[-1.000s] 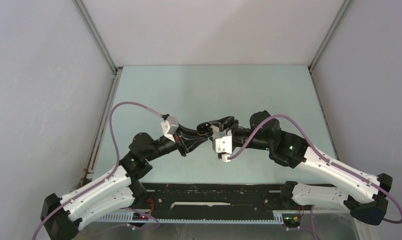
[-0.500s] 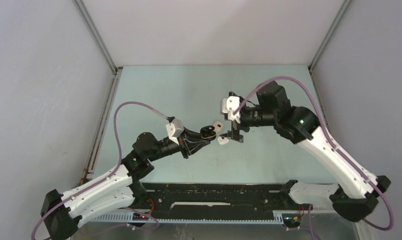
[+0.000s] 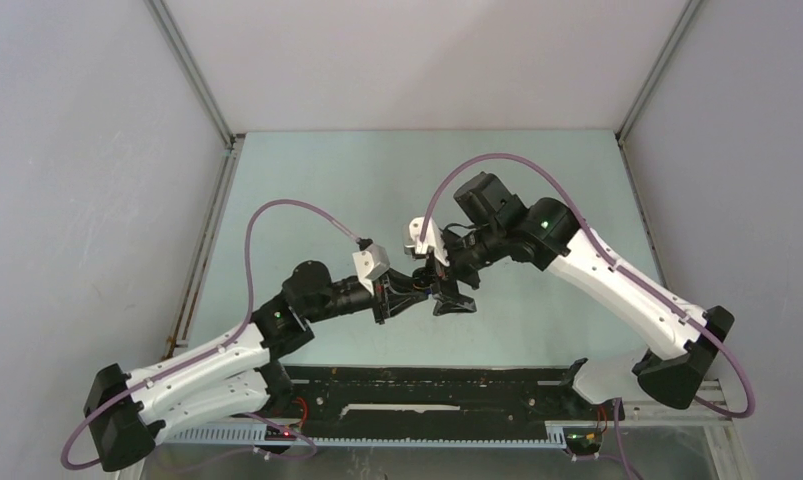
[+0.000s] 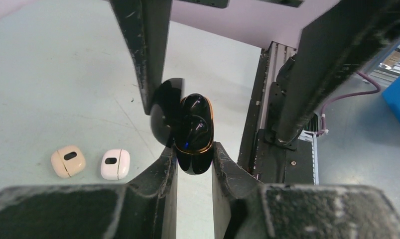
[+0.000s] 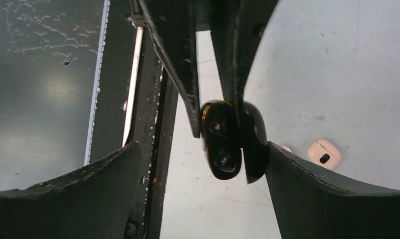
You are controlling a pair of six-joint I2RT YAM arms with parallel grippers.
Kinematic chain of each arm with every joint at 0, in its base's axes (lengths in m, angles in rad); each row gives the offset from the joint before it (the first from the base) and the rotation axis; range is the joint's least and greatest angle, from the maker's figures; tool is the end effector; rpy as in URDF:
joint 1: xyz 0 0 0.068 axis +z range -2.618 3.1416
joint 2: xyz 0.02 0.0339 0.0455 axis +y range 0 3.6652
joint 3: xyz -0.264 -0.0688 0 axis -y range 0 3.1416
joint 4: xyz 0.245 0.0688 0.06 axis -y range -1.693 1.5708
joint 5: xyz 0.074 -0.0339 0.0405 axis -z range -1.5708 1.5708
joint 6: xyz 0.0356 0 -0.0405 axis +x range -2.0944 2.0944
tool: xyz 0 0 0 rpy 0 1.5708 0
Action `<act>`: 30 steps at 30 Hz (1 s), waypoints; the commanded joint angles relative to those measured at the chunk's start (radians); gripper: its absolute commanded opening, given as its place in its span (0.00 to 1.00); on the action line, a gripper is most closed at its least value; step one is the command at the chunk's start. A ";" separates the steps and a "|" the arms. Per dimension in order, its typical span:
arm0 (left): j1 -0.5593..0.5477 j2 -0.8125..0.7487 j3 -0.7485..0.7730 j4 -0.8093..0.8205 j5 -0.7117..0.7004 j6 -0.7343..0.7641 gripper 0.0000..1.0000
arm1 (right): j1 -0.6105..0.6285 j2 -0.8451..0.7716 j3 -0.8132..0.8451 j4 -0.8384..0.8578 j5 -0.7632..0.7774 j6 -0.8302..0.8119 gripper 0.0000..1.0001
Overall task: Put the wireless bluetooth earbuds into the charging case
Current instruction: Close the charging case, then place the charging case at the center of the board.
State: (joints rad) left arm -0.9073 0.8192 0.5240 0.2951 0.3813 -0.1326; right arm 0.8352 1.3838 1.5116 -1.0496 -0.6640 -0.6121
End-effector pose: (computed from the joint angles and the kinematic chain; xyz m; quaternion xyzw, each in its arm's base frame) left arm 0.1119 -0.1647 0.2925 0.3863 0.5923 -0.4612 0.5359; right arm 0.1635 0.2134 0.3823 -0.6712 0.6027 0.3406 0.2652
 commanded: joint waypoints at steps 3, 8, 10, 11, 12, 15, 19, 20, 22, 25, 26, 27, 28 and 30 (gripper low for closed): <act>-0.002 0.070 0.102 -0.032 -0.115 -0.066 0.00 | 0.041 -0.119 -0.038 0.017 0.144 0.068 0.94; -0.003 0.154 0.122 -0.025 -0.113 -0.139 0.00 | -0.174 -0.248 -0.122 0.043 0.143 0.103 0.96; -0.003 0.185 0.124 -0.026 -0.133 -0.184 0.00 | -0.275 -0.297 -0.155 0.044 0.104 0.107 0.96; -0.003 0.204 0.131 -0.042 -0.149 -0.220 0.00 | -0.319 -0.323 -0.177 0.046 0.090 0.104 0.97; -0.002 0.224 0.137 -0.060 -0.168 -0.250 0.01 | -0.358 -0.350 -0.205 0.054 0.077 0.103 0.98; 0.001 0.289 0.135 -0.116 -0.228 -0.395 0.01 | -0.472 -0.430 -0.314 0.097 0.030 0.106 1.00; 0.031 0.371 0.110 -0.187 -0.223 -0.574 0.03 | -0.620 -0.539 -0.483 0.242 -0.054 0.201 1.00; 0.044 0.399 0.100 -0.174 -0.188 -0.606 0.04 | -0.660 -0.562 -0.524 0.284 -0.087 0.224 1.00; 0.047 0.458 0.097 -0.161 -0.136 -0.647 0.06 | -0.721 -0.599 -0.606 0.373 -0.129 0.282 1.00; 0.044 0.554 0.095 -0.093 -0.063 -0.708 0.09 | -0.763 -0.623 -0.729 0.510 -0.131 0.363 1.00; 0.041 0.584 0.095 -0.066 -0.048 -0.731 0.11 | -0.768 -0.620 -0.752 0.532 -0.135 0.377 1.00; 0.039 0.619 0.098 -0.046 -0.039 -0.750 0.13 | -0.768 -0.612 -0.762 0.539 -0.142 0.379 1.00; 0.037 0.654 0.103 -0.033 -0.035 -0.769 0.16 | -0.769 -0.601 -0.760 0.537 -0.149 0.378 1.00; 0.035 0.724 0.115 -0.002 -0.023 -0.797 0.19 | -0.767 -0.586 -0.752 0.531 -0.127 0.375 1.00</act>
State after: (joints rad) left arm -0.8650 1.4506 0.6228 0.1833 0.2920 -0.8158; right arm 0.0715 0.7826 0.7490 -0.6502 -0.7574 -0.2939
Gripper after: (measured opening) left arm 0.254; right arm 0.997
